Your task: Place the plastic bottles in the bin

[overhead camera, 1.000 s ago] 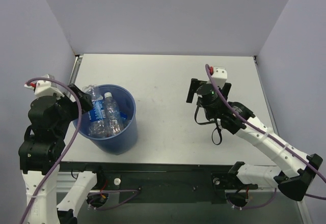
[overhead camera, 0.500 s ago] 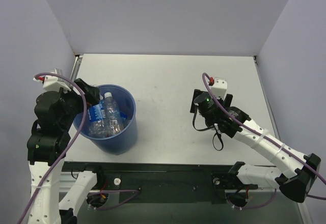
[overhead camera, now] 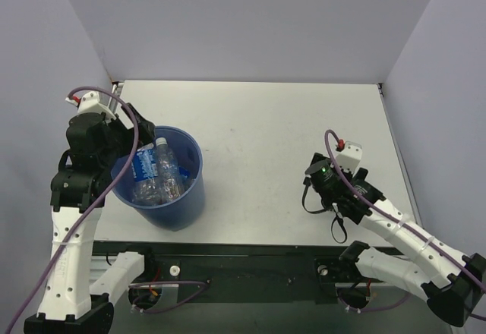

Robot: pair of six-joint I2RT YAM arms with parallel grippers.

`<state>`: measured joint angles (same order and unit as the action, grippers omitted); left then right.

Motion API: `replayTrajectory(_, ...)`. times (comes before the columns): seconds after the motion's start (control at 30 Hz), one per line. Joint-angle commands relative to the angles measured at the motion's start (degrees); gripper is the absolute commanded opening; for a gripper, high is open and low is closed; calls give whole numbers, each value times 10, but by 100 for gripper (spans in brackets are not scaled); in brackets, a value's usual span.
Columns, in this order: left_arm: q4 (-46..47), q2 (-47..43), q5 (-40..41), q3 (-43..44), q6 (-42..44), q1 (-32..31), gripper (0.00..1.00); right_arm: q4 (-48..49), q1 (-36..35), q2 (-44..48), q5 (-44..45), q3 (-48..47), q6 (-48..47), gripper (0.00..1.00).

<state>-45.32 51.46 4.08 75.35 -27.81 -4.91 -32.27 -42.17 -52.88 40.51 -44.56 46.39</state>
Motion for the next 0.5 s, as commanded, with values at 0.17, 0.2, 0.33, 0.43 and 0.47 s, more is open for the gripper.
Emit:
replayTrajectory(0.17,5,9,13,36,24,-1,97,-36,49,34,-5,48,60,100)
replayTrajectory(0.2,2,11,13,38,26,-2,97,-36,53,37,-3,46,58,100)
replayTrajectory(0.33,0,11,15,42,31,-2,97,-37,60,42,10,33,45,100)
replayTrajectory(0.43,-1,12,15,40,29,-2,97,-37,63,41,11,22,41,100)
replayTrajectory(0.47,-1,13,15,39,29,-2,97,-37,63,43,11,18,39,100)
